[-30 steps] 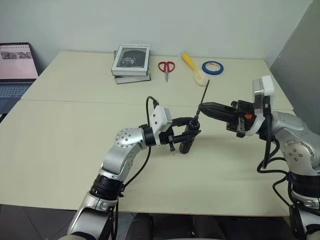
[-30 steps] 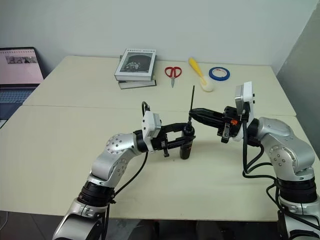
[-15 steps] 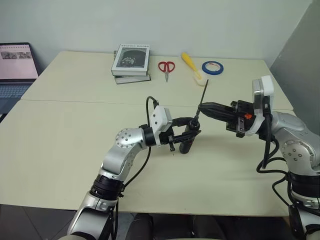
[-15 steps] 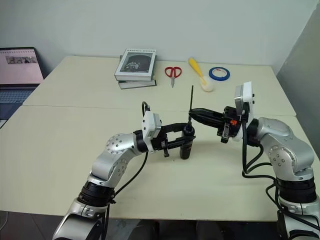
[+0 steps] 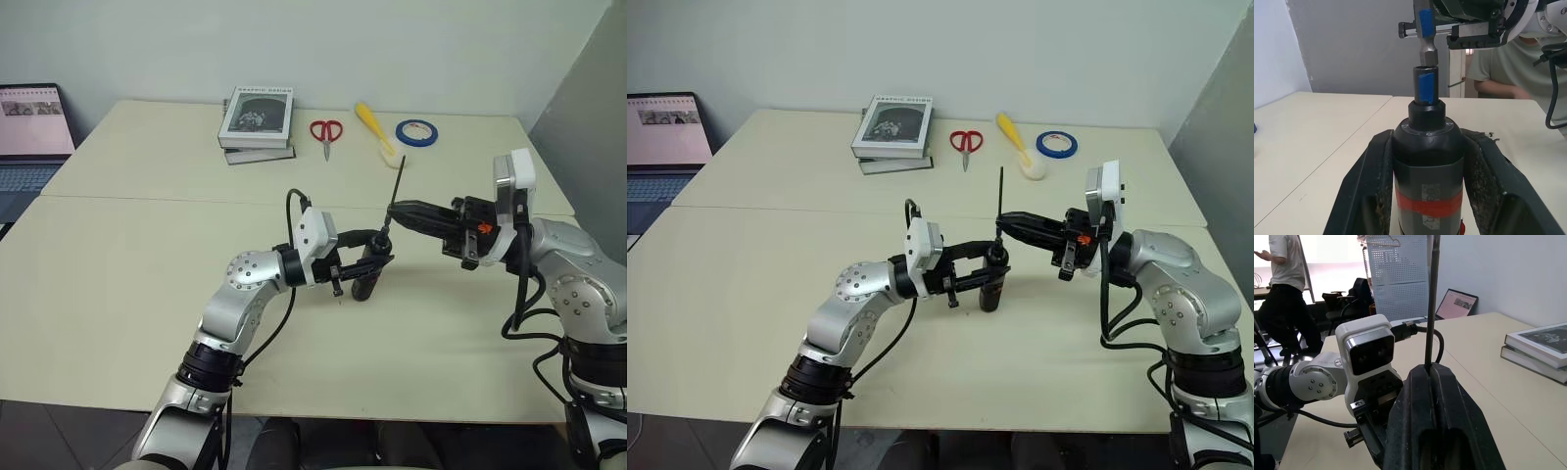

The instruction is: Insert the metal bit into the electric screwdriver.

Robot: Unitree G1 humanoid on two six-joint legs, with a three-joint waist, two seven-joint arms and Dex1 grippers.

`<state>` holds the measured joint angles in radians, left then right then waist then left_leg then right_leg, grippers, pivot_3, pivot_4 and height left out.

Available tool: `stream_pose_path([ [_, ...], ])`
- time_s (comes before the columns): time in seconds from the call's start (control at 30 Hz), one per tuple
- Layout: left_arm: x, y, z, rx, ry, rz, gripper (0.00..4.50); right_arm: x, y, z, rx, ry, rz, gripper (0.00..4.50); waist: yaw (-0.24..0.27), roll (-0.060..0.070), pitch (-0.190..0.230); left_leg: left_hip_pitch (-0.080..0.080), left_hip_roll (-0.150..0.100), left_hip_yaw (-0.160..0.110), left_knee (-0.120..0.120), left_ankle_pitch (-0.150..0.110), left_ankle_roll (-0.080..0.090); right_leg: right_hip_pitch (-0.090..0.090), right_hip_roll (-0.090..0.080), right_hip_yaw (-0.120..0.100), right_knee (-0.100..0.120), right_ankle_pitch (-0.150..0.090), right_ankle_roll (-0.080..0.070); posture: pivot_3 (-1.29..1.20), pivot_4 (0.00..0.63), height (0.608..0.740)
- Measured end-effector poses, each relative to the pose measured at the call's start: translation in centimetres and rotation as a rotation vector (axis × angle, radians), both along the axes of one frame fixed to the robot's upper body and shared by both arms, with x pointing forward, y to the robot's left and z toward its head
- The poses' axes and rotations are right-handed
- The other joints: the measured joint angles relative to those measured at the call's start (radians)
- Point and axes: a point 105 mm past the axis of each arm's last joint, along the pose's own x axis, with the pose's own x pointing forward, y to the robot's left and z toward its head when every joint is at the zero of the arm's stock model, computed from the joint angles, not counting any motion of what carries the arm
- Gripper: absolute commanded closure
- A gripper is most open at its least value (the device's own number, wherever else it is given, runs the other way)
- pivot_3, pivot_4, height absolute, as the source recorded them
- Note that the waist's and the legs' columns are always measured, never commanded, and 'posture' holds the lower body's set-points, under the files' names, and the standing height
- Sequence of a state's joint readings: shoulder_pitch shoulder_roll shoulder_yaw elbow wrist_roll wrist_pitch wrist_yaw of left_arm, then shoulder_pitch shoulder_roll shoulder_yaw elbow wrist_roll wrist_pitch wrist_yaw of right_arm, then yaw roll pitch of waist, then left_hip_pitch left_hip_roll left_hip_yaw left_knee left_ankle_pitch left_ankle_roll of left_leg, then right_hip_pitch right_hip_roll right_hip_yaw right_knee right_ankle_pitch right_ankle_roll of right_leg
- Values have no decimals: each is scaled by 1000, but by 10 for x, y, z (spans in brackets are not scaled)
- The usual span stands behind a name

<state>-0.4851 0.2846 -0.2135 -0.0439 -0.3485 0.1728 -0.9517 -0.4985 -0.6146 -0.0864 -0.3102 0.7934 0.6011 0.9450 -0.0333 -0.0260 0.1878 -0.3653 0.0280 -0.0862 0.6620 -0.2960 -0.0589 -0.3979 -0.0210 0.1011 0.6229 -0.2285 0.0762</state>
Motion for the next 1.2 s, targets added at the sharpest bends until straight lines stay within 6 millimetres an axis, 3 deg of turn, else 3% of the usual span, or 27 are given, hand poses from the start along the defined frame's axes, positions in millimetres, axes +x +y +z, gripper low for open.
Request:
stream_pose_path([
  [1.2,0,1,0,5,-6,-1,2857,-4,-4,10,25,20,2,4500,0,0,0,0,0,0,0,0,0,0,0,0,-2,0,0,0,150,740],
])
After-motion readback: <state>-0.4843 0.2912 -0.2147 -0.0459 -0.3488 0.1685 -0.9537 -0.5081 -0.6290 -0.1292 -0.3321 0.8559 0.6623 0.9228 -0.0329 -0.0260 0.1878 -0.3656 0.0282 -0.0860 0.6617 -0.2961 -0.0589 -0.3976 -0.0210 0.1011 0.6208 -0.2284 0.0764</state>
